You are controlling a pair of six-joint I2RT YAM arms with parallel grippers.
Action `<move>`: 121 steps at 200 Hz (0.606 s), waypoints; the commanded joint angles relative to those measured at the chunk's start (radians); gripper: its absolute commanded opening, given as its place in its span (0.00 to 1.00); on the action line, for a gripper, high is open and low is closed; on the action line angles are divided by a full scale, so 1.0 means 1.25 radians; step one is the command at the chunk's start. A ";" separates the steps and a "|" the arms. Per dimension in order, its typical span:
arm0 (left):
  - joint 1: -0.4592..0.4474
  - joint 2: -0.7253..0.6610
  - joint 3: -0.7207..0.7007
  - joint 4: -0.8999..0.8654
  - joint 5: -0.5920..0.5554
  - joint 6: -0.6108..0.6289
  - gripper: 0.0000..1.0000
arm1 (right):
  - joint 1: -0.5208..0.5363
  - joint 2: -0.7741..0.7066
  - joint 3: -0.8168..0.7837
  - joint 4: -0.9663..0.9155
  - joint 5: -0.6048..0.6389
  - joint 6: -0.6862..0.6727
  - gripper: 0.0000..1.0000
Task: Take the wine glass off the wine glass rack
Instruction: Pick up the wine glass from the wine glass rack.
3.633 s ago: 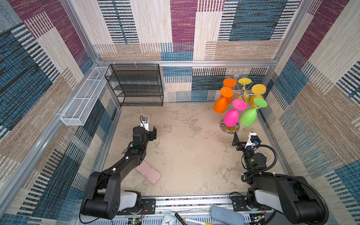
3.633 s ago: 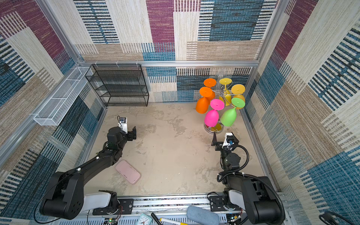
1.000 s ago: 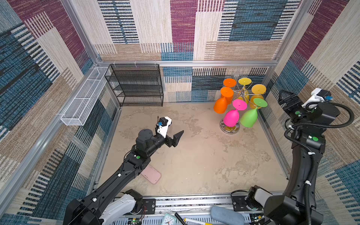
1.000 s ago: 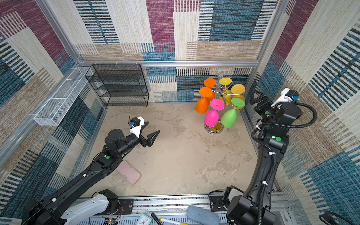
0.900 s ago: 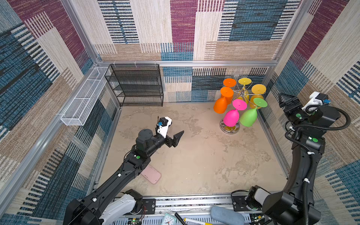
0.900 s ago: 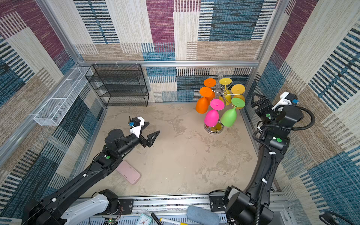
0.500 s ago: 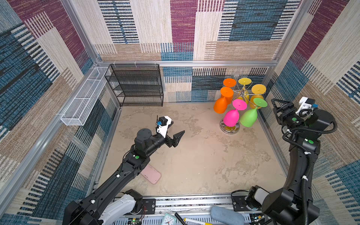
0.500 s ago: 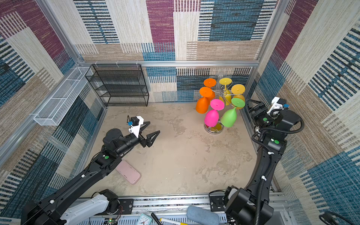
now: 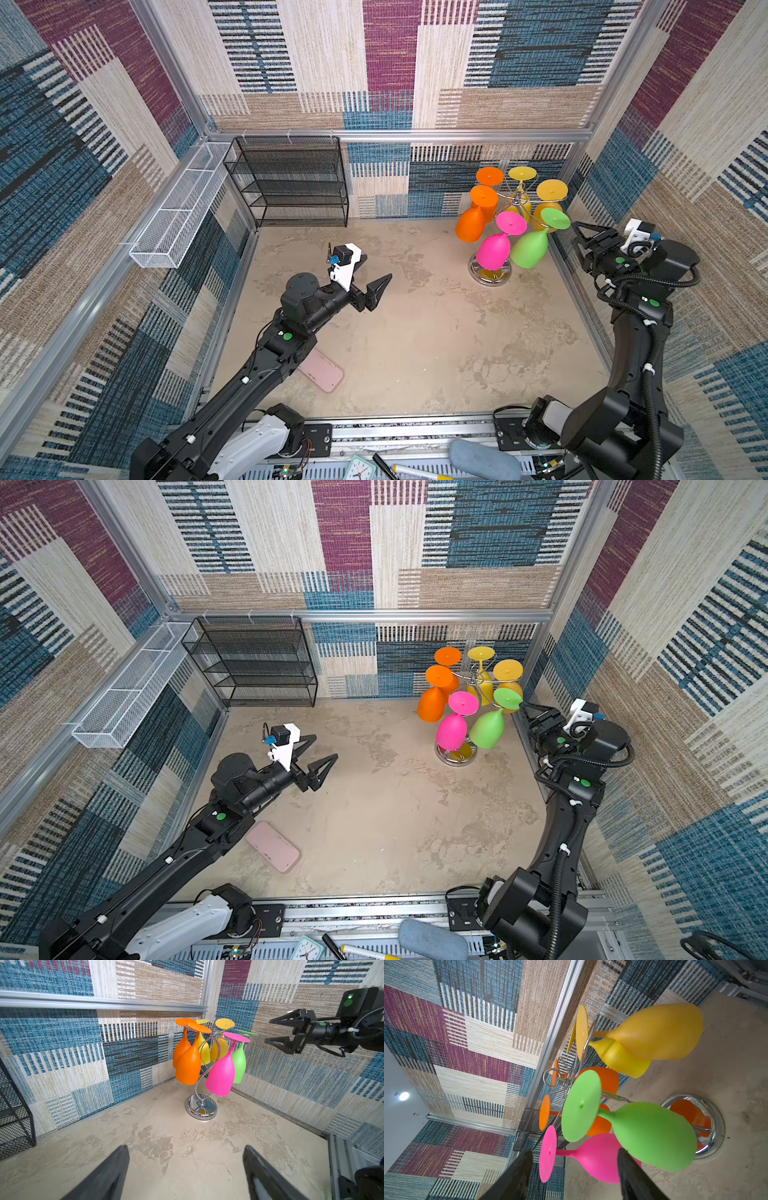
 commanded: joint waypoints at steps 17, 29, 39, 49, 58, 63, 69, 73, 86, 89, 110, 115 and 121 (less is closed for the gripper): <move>0.000 -0.005 0.010 -0.005 -0.003 -0.012 0.88 | 0.000 0.035 0.022 0.057 -0.023 0.038 0.63; 0.000 -0.004 0.011 -0.009 -0.003 -0.009 0.88 | 0.000 0.050 0.034 0.055 -0.022 0.039 0.63; 0.000 -0.004 0.012 -0.013 -0.004 -0.008 0.88 | 0.000 0.062 0.039 0.057 -0.024 0.042 0.63; 0.000 -0.004 0.012 -0.013 -0.004 -0.008 0.88 | 0.001 0.071 0.038 0.070 -0.024 0.053 0.60; 0.000 -0.004 0.012 -0.014 -0.001 -0.009 0.88 | 0.000 0.077 0.036 0.083 -0.026 0.065 0.59; 0.000 -0.004 0.013 -0.014 0.000 -0.010 0.88 | 0.001 0.080 0.036 0.090 -0.028 0.071 0.59; 0.000 -0.003 0.014 -0.014 0.003 -0.011 0.88 | 0.001 0.084 0.039 0.095 -0.029 0.076 0.58; 0.000 -0.002 0.013 -0.013 0.004 -0.012 0.88 | 0.001 0.087 0.040 0.096 -0.028 0.078 0.57; 0.000 0.002 0.014 -0.014 0.006 -0.014 0.88 | 0.001 0.096 0.051 0.090 -0.030 0.075 0.56; 0.000 0.001 0.014 -0.014 0.006 -0.014 0.88 | 0.001 0.097 0.054 0.090 -0.029 0.075 0.56; 0.000 0.005 0.015 -0.013 0.006 -0.013 0.88 | 0.009 0.106 0.055 0.091 -0.025 0.075 0.53; 0.000 0.006 0.016 -0.014 0.006 -0.013 0.88 | 0.013 0.110 0.055 0.093 -0.025 0.076 0.53; 0.000 0.007 0.014 -0.014 0.005 -0.012 0.88 | 0.019 0.114 0.056 0.096 -0.026 0.077 0.53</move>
